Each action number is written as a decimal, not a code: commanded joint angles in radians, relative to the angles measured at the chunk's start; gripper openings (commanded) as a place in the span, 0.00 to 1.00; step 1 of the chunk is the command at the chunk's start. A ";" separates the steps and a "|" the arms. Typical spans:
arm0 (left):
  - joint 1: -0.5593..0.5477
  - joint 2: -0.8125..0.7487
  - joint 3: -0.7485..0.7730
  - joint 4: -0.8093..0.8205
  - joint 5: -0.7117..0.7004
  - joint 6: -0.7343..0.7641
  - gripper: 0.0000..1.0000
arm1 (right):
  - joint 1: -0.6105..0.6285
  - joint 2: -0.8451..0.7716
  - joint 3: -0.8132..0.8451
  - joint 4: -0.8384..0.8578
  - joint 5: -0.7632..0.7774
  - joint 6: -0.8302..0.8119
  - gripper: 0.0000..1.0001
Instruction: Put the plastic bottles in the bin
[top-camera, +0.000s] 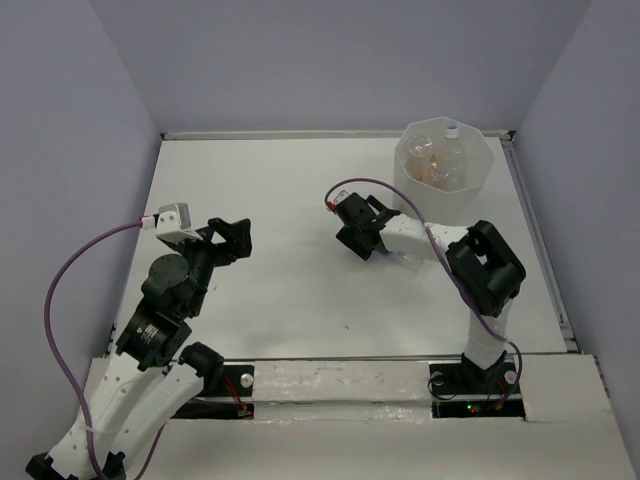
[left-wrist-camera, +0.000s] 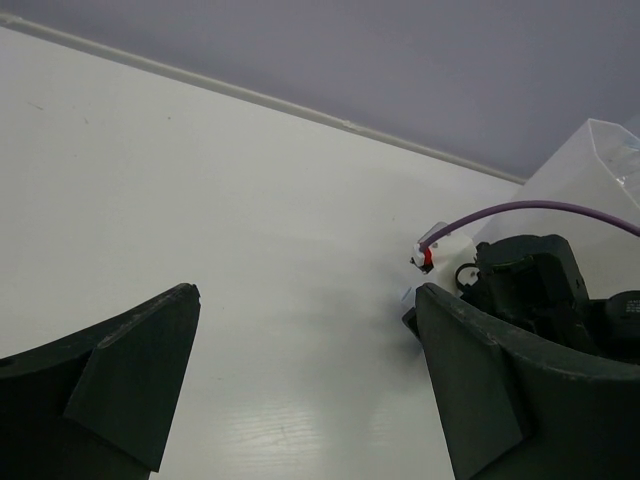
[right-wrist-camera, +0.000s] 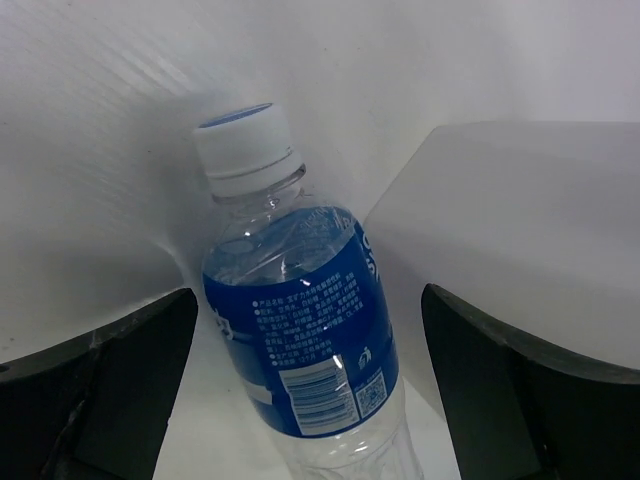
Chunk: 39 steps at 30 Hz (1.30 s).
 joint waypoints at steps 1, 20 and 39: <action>0.055 -0.012 -0.011 0.064 0.112 0.026 0.99 | -0.030 0.023 0.048 0.018 -0.012 -0.036 0.96; 0.097 -0.006 -0.013 0.067 0.161 0.032 0.99 | 0.120 -0.244 0.213 0.085 -0.257 0.109 0.56; 0.103 -0.023 -0.014 0.068 0.202 0.048 0.99 | -0.348 -0.514 0.212 0.857 0.076 0.005 0.51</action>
